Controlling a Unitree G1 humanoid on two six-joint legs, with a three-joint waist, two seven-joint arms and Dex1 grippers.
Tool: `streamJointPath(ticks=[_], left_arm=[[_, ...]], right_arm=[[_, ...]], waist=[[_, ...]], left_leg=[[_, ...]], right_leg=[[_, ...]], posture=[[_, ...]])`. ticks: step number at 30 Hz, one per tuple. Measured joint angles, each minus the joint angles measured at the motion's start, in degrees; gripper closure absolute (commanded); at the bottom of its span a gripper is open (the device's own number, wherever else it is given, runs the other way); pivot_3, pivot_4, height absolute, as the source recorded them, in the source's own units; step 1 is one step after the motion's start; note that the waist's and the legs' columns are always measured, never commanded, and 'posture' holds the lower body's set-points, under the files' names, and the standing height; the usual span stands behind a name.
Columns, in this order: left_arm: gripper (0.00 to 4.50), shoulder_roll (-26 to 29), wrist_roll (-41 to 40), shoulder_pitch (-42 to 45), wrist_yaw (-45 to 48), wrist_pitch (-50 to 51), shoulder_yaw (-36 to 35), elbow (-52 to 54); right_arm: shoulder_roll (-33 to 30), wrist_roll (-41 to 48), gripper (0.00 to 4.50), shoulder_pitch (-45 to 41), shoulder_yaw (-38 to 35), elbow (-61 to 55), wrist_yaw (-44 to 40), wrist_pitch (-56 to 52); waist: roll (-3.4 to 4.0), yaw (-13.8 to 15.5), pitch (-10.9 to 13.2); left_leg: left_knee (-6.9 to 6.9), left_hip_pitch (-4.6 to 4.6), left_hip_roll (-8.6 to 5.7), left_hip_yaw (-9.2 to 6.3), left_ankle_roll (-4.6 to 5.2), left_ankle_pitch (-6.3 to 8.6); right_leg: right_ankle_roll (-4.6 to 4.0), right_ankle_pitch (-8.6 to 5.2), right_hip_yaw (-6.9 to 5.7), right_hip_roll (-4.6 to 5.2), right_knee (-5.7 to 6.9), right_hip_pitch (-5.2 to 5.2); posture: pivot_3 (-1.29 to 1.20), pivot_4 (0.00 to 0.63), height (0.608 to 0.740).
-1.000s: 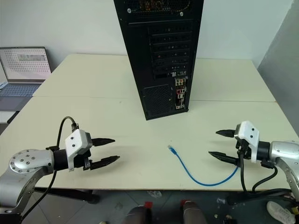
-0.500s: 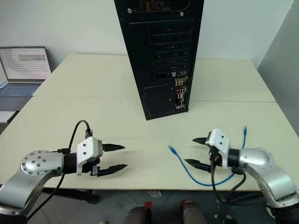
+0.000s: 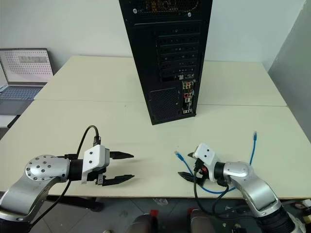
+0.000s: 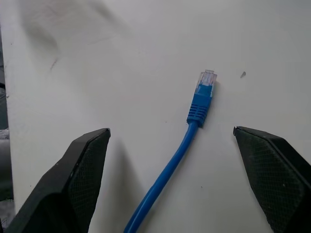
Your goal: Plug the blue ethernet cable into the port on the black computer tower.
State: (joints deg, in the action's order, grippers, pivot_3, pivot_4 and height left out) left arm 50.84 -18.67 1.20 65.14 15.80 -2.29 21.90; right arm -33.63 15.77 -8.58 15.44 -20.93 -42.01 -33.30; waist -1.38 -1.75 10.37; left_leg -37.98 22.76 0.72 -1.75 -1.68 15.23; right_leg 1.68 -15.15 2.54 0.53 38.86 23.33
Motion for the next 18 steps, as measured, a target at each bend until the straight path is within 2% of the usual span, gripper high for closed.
streamJointPath(ticks=[1,3,11,16,18], left_arm=[[1.07,0.00,-0.39,0.20,0.48,0.00,0.01,-0.01],[1.07,-0.01,-0.64,0.66,1.00,0.00,0.35,-0.13],[1.07,-0.77,-0.74,2.43,1.92,-0.04,2.10,-2.14],[1.07,-1.14,-0.73,3.85,1.95,-0.07,2.74,-3.01],[1.07,-1.42,-0.69,4.39,1.95,-0.06,3.36,-4.03]], right_arm=[[0.17,-0.55,0.66,0.00,0.42,0.14,0.39,-0.20],[0.39,-1.27,1.23,-0.02,0.60,0.21,1.02,-0.39],[0.26,-3.20,3.05,-0.04,0.57,-0.41,1.41,-0.99],[0.18,-3.32,4.38,-0.04,0.57,-0.99,1.31,-1.83],[-0.30,-3.27,4.47,-0.07,0.62,-1.38,0.76,-2.17]], waist=[[0.00,0.00,0.00],[0.00,0.00,0.00],[0.00,-0.02,-0.01],[0.00,-0.01,-0.01],[0.00,-0.02,-0.01]], left_leg=[[0.00,0.00,0.00,0.00,0.00,0.00],[0.00,-0.01,0.00,0.00,0.00,0.00],[0.00,-0.01,0.00,-0.01,0.00,0.00],[0.00,-0.01,0.00,-0.01,0.00,0.00],[0.00,-0.01,0.00,-0.01,0.00,0.00]], right_leg=[[0.00,0.00,0.00,0.00,0.00,0.00],[0.00,0.00,0.00,0.00,0.00,0.00],[0.00,0.00,-0.01,-0.01,0.00,0.00],[0.00,0.00,-0.01,-0.01,0.01,0.00],[0.00,0.00,0.00,-0.01,0.01,0.00]], posture=[[0.00,0.150,0.740],[0.00,0.150,0.740],[0.00,0.150,0.740],[0.00,0.150,0.740],[0.00,0.150,0.740]])
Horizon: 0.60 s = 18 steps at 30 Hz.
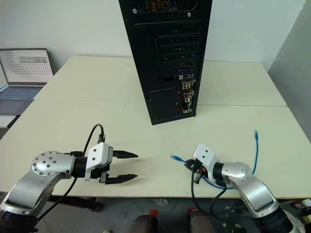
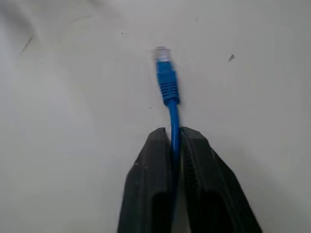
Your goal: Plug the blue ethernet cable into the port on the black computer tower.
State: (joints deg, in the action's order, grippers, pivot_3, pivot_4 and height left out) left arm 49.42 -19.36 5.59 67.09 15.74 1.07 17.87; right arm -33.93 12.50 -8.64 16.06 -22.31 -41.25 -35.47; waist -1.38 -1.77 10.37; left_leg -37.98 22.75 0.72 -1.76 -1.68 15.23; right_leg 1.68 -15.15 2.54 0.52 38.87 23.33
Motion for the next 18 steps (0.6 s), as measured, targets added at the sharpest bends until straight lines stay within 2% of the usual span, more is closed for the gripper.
streamJointPath(ticks=[9,18], left_arm=[[1.07,-4.49,-0.79,7.24,-0.14,3.13,3.22,-4.00],[1.07,-7.04,0.50,13.15,2.82,2.75,9.05,-7.27]], right_arm=[[-4.11,1.92,4.47,-6.65,0.05,-1.76,-7.82,-0.14],[-4.32,2.19,4.47,-13.52,2.41,-1.62,-12.77,0.00]], waist=[[0.00,-0.05,0.00],[0.00,0.01,0.00]], left_leg=[[-0.04,0.01,-0.01,-0.03,0.00,0.00],[-0.06,0.05,-0.02,-0.09,0.00,0.00]], right_leg=[[0.00,0.00,-0.02,-0.02,0.02,0.00],[-0.01,0.01,-0.05,-0.03,0.02,0.00]], posture=[[0.00,0.150,0.740],[0.00,0.150,0.740]])
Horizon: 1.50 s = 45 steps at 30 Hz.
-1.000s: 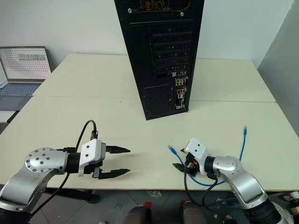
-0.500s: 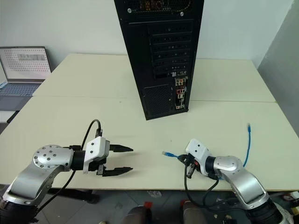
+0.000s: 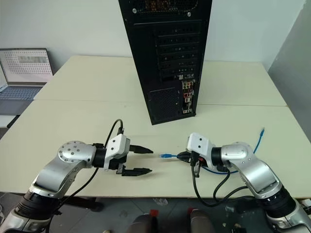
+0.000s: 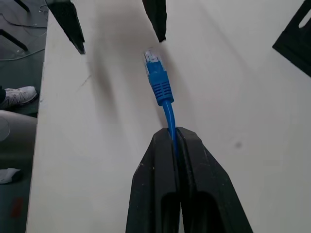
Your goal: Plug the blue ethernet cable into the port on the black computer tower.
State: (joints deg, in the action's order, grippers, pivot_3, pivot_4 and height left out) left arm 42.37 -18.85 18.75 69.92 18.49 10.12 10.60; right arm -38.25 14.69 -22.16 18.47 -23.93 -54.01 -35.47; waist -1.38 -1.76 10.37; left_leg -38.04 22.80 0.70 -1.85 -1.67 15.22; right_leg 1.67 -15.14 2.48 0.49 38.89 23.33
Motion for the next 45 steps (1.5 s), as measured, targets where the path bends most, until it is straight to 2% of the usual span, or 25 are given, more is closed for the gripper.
streamJointPath(ticks=[3,5,16,19,26,27,28,33,36,40,45], left_arm=[[1.07,-0.62,0.16,1.20,0.99,-0.30,1.02,-1.28],[1.35,-1.03,0.49,1.78,1.11,-0.50,1.31,-2.13],[3.72,-2.70,2.17,3.46,2.10,-1.93,3.10,-4.54],[4.19,-2.99,2.61,3.46,1.84,-2.36,3.10,-4.69],[4.24,-3.35,3.78,3.37,1.56,-3.94,3.10,-5.27],[4.24,-3.43,3.87,3.31,1.56,-4.31,3.10,-5.45],[4.24,-3.64,4.08,2.99,1.48,-5.49,3.10,-5.64],[4.25,-4.53,5.87,1.10,0.63,-12.83,3.10,-5.78],[4.25,-4.58,7.72,-0.30,0.11,-18.62,3.10,-6.34],[4.25,-5.71,13.50,-0.50,-4.29,-32.35,3.02,-9.44],[4.25,-7.50,20.36,-0.09,-11.95,-50.84,2.81,-15.08]], right_arm=[[0.12,-0.01,4.47,-0.09,0.88,0.00,-0.26,-0.14],[0.16,-0.01,4.50,-0.34,0.90,0.00,-0.31,-0.19],[0.97,0.01,4.50,-1.35,1.15,-0.10,-0.11,-1.40],[1.03,-0.02,4.50,-1.38,1.41,-0.11,-0.14,-1.43],[0.66,-0.08,4.50,-1.51,1.99,-0.11,-0.94,-1.33],[0.57,-0.03,4.02,-1.53,2.04,-0.11,-1.24,-1.28],[0.34,0.07,3.93,-1.55,2.04,-0.11,-2.04,-1.18],[-1.32,2.09,2.66,-1.60,1.49,-0.11,-5.24,-0.92],[-4.67,4.41,1.95,-1.63,-1.61,-0.10,-7.81,-1.53],[-5.32,12.93,0.95,-1.57,-8.93,-0.42,-8.54,-8.17],[-1.71,20.03,0.89,-1.46,-11.90,-0.94,-5.28,-15.44]], waist=[[0.00,-0.01,0.00],[0.00,0.00,0.00],[0.00,-0.02,0.00],[0.00,-0.01,0.00],[0.00,-0.02,0.00],[0.00,-0.01,0.00],[0.00,-0.01,0.00],[0.00,0.00,0.00],[0.01,0.08,0.00],[0.01,0.09,0.00],[0.01,0.08,0.00]], left_leg=[[-0.01,0.00,-0.01,0.00,0.00,0.00],[-0.02,0.00,0.00,-0.01,0.00,0.00],[-0.02,0.01,-0.01,-0.36,0.00,0.00],[-0.03,0.01,-0.02,-0.36,0.00,0.00],[-0.03,0.01,-0.02,-0.37,0.00,0.00],[-0.03,0.01,-0.02,-0.37,0.00,0.00],[-0.03,0.01,-0.02,-0.37,0.00,0.00],[-0.03,0.02,-0.02,-0.39,0.00,0.00],[-0.03,0.02,-0.04,-0.39,0.00,0.00],[-0.03,0.02,-0.02,-0.41,0.00,0.00],[-0.03,0.02,-0.03,-0.40,0.00,0.00]], right_leg=[[0.00,0.00,0.02,0.01,0.00,0.00],[0.00,0.00,0.00,0.00,0.01,0.00],[-0.01,0.00,-0.01,0.00,0.02,0.00],[-0.01,0.00,-0.01,0.01,0.02,0.00],[-0.01,0.00,-0.02,0.01,0.02,0.00],[0.00,0.00,-0.01,0.01,0.02,0.00],[-0.01,0.00,-0.01,0.01,0.02,0.00],[-0.01,0.00,-0.03,0.03,0.02,0.00],[-0.01,0.01,-0.04,0.06,0.01,0.00],[-0.02,0.01,-0.05,0.07,0.00,-0.02],[-0.02,0.02,-0.04,0.09,0.01,-0.02]], posture=[[0.00,0.150,0.740],[0.00,0.150,0.740],[0.00,0.150,0.740],[0.00,0.150,0.740],[0.00,0.150,0.740],[0.00,0.150,0.740],[0.00,0.150,0.740],[0.00,0.150,0.740],[0.00,0.150,0.740],[0.00,0.150,0.740],[0.00,0.150,0.740]])
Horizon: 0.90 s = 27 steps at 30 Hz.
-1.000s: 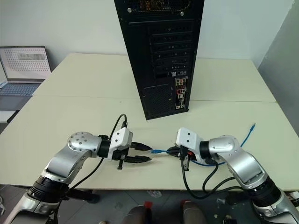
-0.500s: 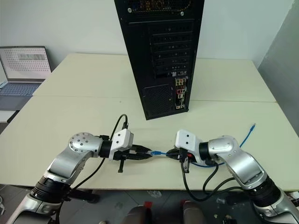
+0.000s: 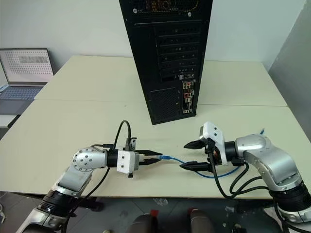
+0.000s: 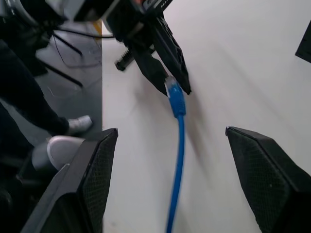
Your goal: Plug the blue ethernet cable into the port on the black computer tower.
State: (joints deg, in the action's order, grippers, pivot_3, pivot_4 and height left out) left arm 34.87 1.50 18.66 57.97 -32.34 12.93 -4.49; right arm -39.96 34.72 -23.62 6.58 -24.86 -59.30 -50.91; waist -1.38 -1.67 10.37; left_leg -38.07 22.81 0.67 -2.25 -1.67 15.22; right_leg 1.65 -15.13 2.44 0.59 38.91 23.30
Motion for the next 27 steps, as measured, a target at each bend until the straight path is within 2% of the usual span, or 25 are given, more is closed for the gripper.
streamJointPath(ticks=[3,6,10,17,20,27], left_arm=[[4.25,-1.09,5.22,0.91,-6.39,-11.34,-1.20,-2.95],[4.25,-1.19,8.86,1.85,-11.64,-18.48,-2.27,-4.75],[4.25,-1.42,12.39,2.03,-16.28,-22.93,-2.28,-5.92],[4.25,-1.26,14.80,2.66,-20.14,-24.24,-2.00,-6.90],[4.25,-1.11,15.26,2.70,-21.27,-24.23,-2.00,-6.90],[4.25,-0.78,15.63,2.30,-23.08,-24.05,-2.00,-6.11]], right_arm=[[3.41,3.11,0.89,-0.01,-0.76,0.00,3.26,-3.41],[6.29,4.58,0.89,-0.06,-0.95,0.52,6.31,-5.04],[8.77,4.88,0.89,-0.40,-0.92,2.48,8.83,-5.70],[11.22,6.31,0.89,-1.96,-0.93,3.50,10.29,-5.92],[11.30,6.83,1.39,-1.96,-0.93,4.21,10.80,-5.94],[11.97,6.84,3.12,-2.31,-0.88,5.47,11.75,-5.92]], waist=[[0.00,0.04,0.00],[0.00,0.02,0.00],[0.00,0.02,0.00],[0.00,-0.02,0.00],[0.01,0.00,0.00],[0.01,-0.05,0.00]], left_leg=[[0.00,0.01,-0.04,0.00,0.00,0.00],[0.00,0.00,-0.04,0.00,0.00,0.00],[0.00,0.01,-0.06,-0.01,0.00,0.00],[0.01,0.01,-0.05,-0.03,0.00,0.00],[0.00,0.01,-0.06,-0.02,0.00,0.00],[0.01,0.00,-0.05,-0.03,0.00,0.00]], right_leg=[[0.00,0.00,-0.01,0.05,0.00,0.00],[0.01,0.00,-0.02,0.05,0.01,0.00],[0.01,0.01,-0.04,0.05,0.03,0.00],[0.01,0.00,-0.06,0.03,0.04,0.00],[0.01,0.00,-0.06,0.04,0.04,0.00],[0.01,0.01,-0.06,0.03,0.05,0.00]], posture=[[0.00,0.150,0.740],[0.00,0.150,0.740],[0.00,0.150,0.740],[0.00,0.150,0.740],[0.00,0.150,0.740],[0.00,0.150,0.740]])
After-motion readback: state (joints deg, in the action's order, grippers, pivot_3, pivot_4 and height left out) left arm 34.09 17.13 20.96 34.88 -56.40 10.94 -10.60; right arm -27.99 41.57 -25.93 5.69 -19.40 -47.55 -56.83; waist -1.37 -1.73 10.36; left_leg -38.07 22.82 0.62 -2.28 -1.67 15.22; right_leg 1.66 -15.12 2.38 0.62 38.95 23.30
